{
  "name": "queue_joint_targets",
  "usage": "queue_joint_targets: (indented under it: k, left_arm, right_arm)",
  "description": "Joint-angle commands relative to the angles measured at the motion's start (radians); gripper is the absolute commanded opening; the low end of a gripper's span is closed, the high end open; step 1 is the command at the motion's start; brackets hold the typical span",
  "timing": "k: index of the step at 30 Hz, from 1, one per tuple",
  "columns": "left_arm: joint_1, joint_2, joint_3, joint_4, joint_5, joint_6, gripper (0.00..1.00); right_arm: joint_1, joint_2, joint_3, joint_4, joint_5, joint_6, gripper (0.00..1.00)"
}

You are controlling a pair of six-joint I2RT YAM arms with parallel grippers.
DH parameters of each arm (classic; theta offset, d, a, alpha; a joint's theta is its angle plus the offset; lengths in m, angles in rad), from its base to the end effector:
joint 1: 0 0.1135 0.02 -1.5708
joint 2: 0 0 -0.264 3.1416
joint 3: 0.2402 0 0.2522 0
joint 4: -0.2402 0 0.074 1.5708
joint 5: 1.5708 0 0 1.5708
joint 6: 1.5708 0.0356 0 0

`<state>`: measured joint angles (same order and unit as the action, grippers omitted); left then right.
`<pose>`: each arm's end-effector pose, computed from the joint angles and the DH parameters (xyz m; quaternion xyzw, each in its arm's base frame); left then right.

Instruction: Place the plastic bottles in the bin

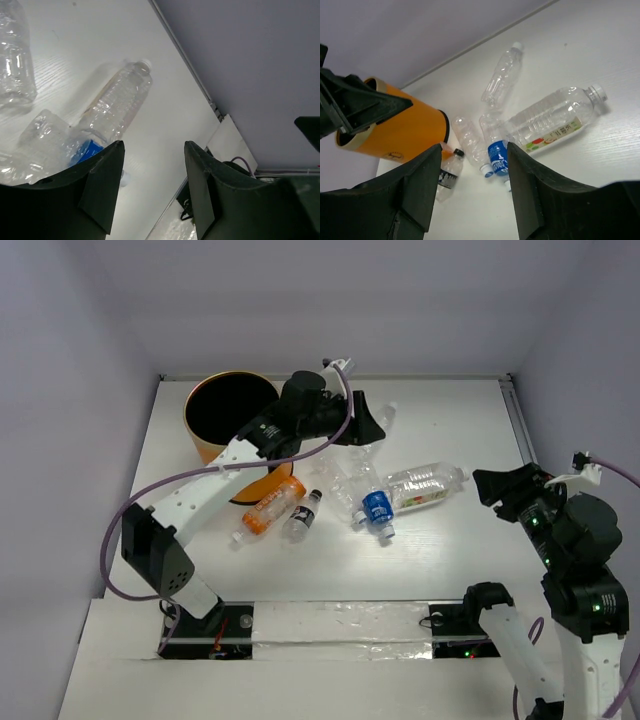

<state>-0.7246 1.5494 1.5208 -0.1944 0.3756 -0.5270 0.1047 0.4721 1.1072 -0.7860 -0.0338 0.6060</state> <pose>0.2649 -0.2520 0.4067 0.1917 0.7524 -0.4773 0.4114 0.0544 0.0069 0.4107 0.1774 0.7373 0.2388 0.6065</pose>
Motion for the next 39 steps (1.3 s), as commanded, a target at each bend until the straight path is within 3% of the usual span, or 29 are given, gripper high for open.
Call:
queue_joint_targets:
  k: [1,3,4,9,12,16,19,21,22,23,24,26,27,30,35,39]
  left_arm:
    - [-0.007,0.02,0.019,0.16,0.069,-0.073,0.48]
    - [-0.007,0.043,0.056,0.174,0.091,-0.071,0.43]
    - [-0.007,0.07,0.071,0.18,0.092,-0.074,0.42]
    - [-0.025,0.187,0.267,0.073,0.01,0.011,0.0]
    - [-0.035,0.325,0.425,-0.049,-0.073,0.089,0.0]
    - [-0.044,0.429,0.545,-0.103,-0.225,0.171,0.0]
    - [-0.044,0.53,0.596,-0.097,-0.294,0.2,0.0]
    - [-0.044,0.595,0.614,-0.082,-0.32,0.22,0.03]
    - [-0.044,0.641,0.625,-0.076,-0.325,0.225,0.09]
    - [-0.044,0.665,0.64,-0.08,-0.345,0.237,0.17]
    - [-0.044,0.688,0.68,-0.089,-0.362,0.243,0.34]
    - [-0.044,0.756,0.722,-0.122,-0.418,0.262,0.53]
    - [-0.053,0.773,0.755,-0.132,-0.44,0.263,0.64]
    - [-0.053,0.818,0.766,-0.152,-0.543,0.274,0.74]
    - [-0.053,0.831,0.711,-0.102,-0.63,0.286,0.82]
    - [-0.053,0.917,0.778,-0.145,-0.61,0.315,0.86]
  right_arm:
    - [0.029,-0.018,-0.001,-0.019,-0.006,-0.026,0.6]
    - [0.038,-0.021,0.012,-0.027,0.029,-0.046,0.5]
    - [0.047,-0.02,0.02,-0.028,0.031,-0.055,0.36]
    - [0.047,0.005,0.022,-0.007,0.021,-0.049,0.17]
    - [0.047,0.025,0.045,-0.024,0.09,-0.078,0.01]
    - [0.047,0.056,0.049,-0.009,0.051,-0.071,0.0]
    - [0.047,0.074,0.04,-0.002,0.009,-0.057,0.09]
    - [0.047,0.073,0.039,-0.001,0.017,-0.054,0.32]
    - [0.047,0.072,0.042,-0.005,0.017,-0.055,0.43]
    - [0.047,0.072,0.045,-0.007,0.017,-0.057,0.61]
    - [0.047,0.074,0.046,-0.01,0.011,-0.06,0.68]
    - [0.047,0.08,0.043,-0.018,0.0,-0.066,0.8]
    - [0.047,0.082,0.039,-0.019,-0.005,-0.068,0.82]
    - [0.047,0.086,0.013,-0.016,-0.035,-0.074,0.87]
    - [0.047,0.106,-0.012,-0.006,-0.089,-0.083,0.9]
    - [0.047,0.122,-0.009,0.001,-0.089,-0.086,0.91]
